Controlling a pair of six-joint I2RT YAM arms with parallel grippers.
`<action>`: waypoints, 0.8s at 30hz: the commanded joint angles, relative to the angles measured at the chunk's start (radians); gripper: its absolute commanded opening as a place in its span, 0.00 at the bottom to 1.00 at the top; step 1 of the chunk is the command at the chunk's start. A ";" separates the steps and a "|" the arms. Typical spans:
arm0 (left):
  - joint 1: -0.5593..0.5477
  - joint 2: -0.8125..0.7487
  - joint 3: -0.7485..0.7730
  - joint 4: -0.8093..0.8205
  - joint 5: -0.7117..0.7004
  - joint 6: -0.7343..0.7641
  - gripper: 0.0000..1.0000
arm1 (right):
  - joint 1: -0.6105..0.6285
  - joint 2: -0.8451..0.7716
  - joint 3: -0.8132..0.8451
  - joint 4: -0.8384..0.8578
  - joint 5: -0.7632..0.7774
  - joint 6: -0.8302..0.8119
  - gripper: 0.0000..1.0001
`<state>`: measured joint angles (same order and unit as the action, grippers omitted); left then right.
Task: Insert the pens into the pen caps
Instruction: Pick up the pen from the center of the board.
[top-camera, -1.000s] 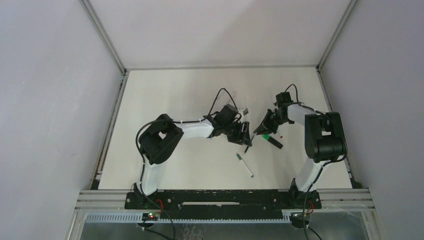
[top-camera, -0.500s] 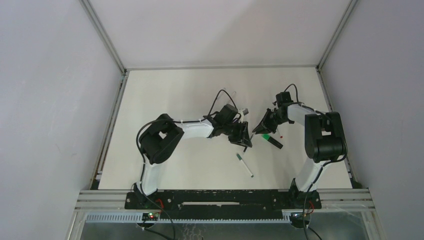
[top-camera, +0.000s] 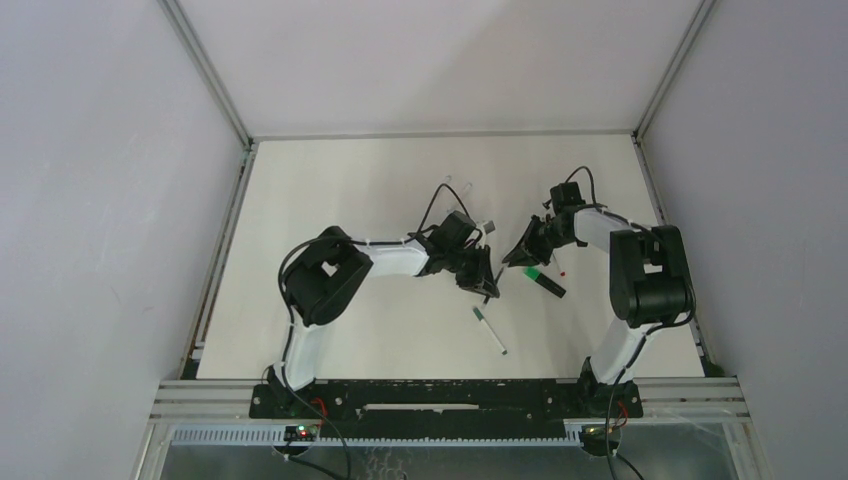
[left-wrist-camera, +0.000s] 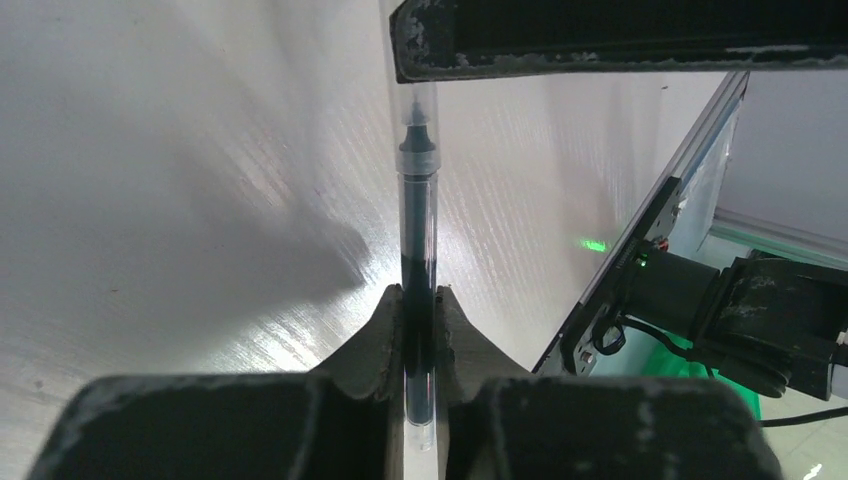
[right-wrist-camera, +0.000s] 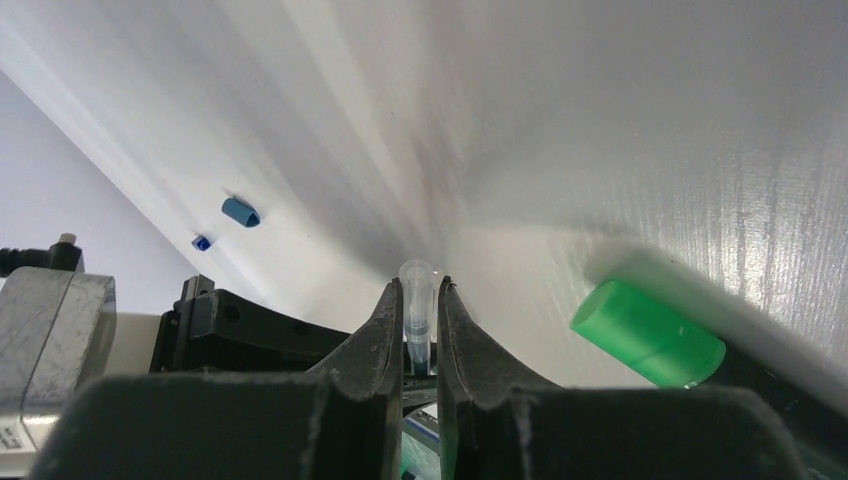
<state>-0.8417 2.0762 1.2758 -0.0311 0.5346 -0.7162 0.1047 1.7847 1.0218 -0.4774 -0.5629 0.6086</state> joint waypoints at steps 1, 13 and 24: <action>0.006 -0.004 0.021 0.025 0.011 -0.018 0.08 | 0.017 -0.069 0.006 0.020 -0.029 0.013 0.06; 0.012 -0.118 -0.015 0.097 -0.096 0.028 0.03 | 0.031 -0.157 0.053 -0.014 -0.038 -0.028 0.06; 0.012 -0.289 -0.047 0.181 -0.231 0.204 0.03 | 0.095 -0.281 0.255 -0.119 0.032 -0.155 0.06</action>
<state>-0.8337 1.8885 1.2404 0.0486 0.3744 -0.6319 0.1516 1.5734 1.1740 -0.5381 -0.5247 0.5182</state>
